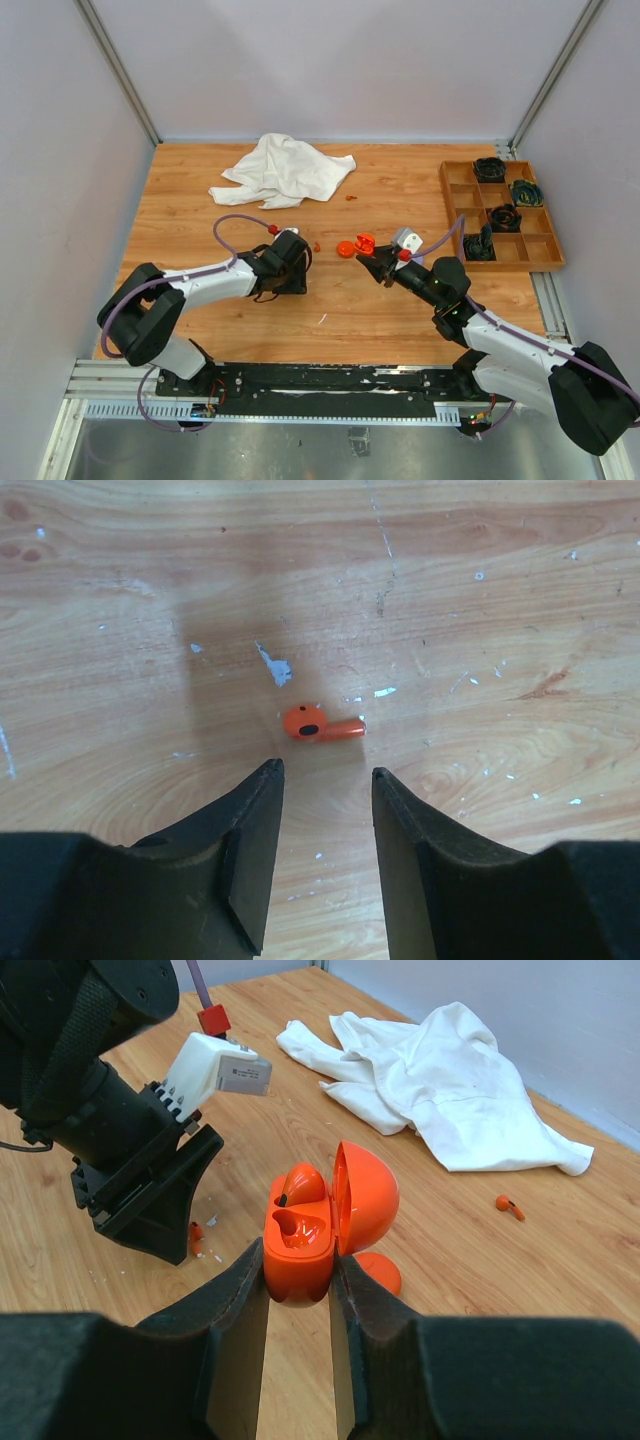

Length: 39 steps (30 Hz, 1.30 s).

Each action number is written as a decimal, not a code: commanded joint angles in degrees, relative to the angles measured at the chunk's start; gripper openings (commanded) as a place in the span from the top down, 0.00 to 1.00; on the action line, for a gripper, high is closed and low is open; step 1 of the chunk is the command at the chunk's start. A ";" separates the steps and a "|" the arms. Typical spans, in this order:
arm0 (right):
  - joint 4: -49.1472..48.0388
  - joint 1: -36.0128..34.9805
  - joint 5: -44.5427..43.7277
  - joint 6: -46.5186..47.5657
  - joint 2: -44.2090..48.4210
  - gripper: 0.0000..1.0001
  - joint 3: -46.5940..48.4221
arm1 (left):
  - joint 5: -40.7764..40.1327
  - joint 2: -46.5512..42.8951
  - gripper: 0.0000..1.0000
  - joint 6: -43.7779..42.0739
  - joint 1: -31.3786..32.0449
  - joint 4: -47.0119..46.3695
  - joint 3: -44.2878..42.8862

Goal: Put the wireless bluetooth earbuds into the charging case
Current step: Pick up the earbud from the center of the board.

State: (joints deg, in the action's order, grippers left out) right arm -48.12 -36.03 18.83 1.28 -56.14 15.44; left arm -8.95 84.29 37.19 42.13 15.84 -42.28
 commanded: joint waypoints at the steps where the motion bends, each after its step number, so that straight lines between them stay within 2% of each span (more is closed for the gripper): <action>1: -0.67 -0.78 -0.11 -0.31 0.86 0.94 -0.25 | 0.82 2.79 0.54 0.19 -0.12 -3.26 -0.51; 19: -0.07 -0.74 -0.36 -0.07 0.86 0.94 -0.06 | -0.67 10.71 0.55 -6.15 -0.29 -2.96 -8.48; 39: 0.57 -0.71 -0.86 0.22 1.21 0.94 0.03 | -4.84 15.77 0.67 -8.18 0.70 4.61 -14.89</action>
State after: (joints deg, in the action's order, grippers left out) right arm -47.16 -36.03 18.79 1.28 -56.05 15.44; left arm -11.94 97.91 29.98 42.24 17.80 -55.61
